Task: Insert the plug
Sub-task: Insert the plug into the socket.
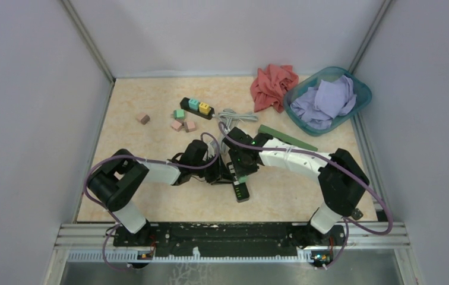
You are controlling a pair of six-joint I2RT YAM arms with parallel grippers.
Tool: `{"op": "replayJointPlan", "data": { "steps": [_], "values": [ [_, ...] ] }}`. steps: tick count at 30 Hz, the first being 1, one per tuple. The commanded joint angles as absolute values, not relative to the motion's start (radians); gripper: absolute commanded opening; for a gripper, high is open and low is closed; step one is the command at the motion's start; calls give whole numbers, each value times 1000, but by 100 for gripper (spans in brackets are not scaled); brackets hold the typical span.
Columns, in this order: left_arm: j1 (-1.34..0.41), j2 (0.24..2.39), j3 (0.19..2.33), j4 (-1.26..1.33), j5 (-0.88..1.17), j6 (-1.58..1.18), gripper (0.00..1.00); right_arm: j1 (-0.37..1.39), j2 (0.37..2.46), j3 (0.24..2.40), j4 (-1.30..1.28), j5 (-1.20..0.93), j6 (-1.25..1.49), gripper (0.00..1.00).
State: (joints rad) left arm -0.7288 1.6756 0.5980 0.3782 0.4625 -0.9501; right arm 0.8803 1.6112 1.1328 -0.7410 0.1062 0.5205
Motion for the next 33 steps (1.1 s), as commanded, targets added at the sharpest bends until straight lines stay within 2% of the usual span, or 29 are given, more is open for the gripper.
{"op": "replayJointPlan", "data": {
  "steps": [1,8,18,28,33],
  "values": [
    [-741,1702,609,360,447,-946,38,874,1645,1075,-730,116,509,0],
    [-741,1716,616,346,440,-957,37,893,1638,992,-723,155,519,0],
    [-741,1729,617,332,425,-993,35,1028,1639,905,-664,286,632,0],
    [-741,1722,607,328,417,-1005,35,1032,1611,828,-674,338,663,0],
    [-741,1717,606,327,414,-1005,34,993,1542,762,-607,240,670,0]
  ]
}}
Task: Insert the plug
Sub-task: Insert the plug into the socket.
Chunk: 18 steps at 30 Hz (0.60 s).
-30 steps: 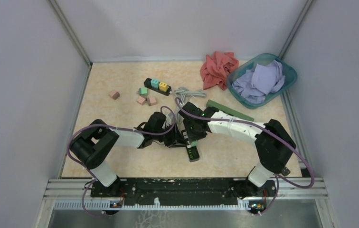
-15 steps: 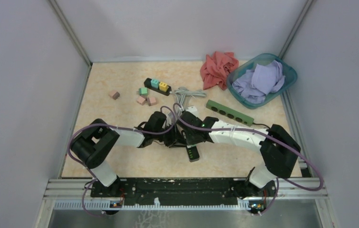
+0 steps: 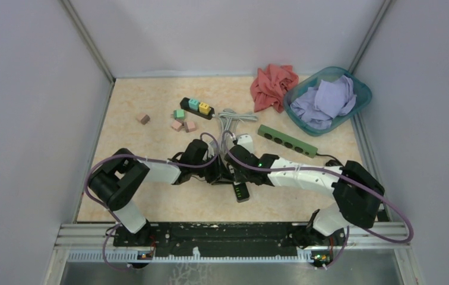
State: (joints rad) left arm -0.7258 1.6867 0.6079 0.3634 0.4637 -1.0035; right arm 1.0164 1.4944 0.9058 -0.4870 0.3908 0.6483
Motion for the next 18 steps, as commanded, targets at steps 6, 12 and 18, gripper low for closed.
{"op": "replayJointPlan", "data": {
  "steps": [6,12,18],
  "values": [
    [-741,1706,606,321,408,-1006,34,1035,1549,794,-609,233,630,0],
    [-741,1683,606,308,395,-1010,34,1081,1592,833,-652,259,632,0],
    [-741,1686,607,302,394,-1011,34,1059,1561,796,-694,293,656,0]
  ]
}}
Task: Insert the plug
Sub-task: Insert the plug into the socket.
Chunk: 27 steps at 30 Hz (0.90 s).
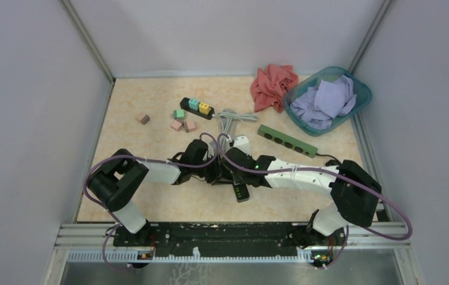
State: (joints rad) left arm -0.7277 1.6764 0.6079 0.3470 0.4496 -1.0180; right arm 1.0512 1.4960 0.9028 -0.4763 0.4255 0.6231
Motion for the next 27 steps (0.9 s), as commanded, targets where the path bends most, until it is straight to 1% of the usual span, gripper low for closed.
{"op": "replayJointPlan", "data": {
  "steps": [1,4,7,13,18,20,24,27],
  "values": [
    [-741,1686,607,304,394,-1012,34,1040,1555,790,-690,273,660,0],
    [-741,1686,607,304,393,-1012,34,987,1497,759,-654,217,671,0],
    [-741,1688,609,304,394,-1012,33,988,1504,787,-655,219,652,0],
    [-741,1695,612,307,400,-1012,34,1106,1631,886,-694,276,605,0],
    [-741,1684,605,304,394,-1013,33,1122,1634,865,-694,298,633,0],
    [-741,1684,604,304,393,-1013,33,1101,1610,837,-699,303,649,0],
    [-741,1686,607,306,394,-1013,33,997,1524,745,-631,209,664,0],
    [-741,1685,606,305,393,-1014,33,982,1499,733,-620,195,659,0]
  ]
}}
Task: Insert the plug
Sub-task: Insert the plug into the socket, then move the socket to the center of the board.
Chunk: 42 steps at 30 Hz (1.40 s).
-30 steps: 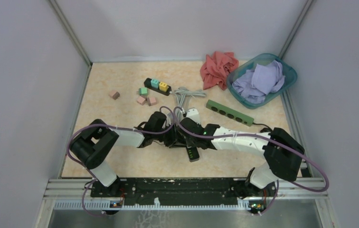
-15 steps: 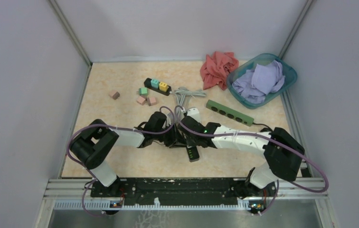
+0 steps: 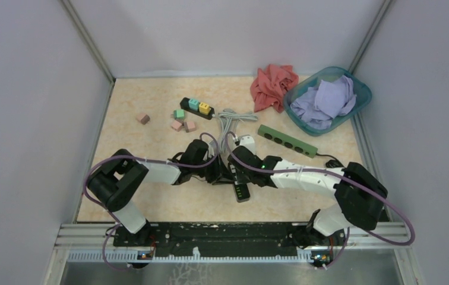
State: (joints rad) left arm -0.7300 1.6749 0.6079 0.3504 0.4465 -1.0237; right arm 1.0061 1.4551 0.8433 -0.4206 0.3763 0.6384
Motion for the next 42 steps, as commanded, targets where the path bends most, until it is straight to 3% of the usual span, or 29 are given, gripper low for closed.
{"op": "replayJointPlan", "data": {
  "steps": [1,10,17,22,26,35,42],
  "values": [
    [-741,1684,606,306,393,-1015,33,985,1505,738,-622,192,647,0],
    [-740,1685,606,303,387,-1016,33,1041,1616,807,-669,250,642,0],
    [-739,1631,604,245,331,-999,37,1040,1574,862,-688,298,655,0],
    [-734,1530,590,177,242,-977,45,1041,1511,923,-679,304,636,32],
    [-721,1433,586,87,163,-955,52,1040,1472,980,-694,349,627,49],
    [-700,1177,627,-185,-94,-892,72,1044,1351,963,-653,301,604,73],
    [-692,980,737,-427,-295,-790,93,1070,1334,866,-618,278,647,84]
  ]
}}
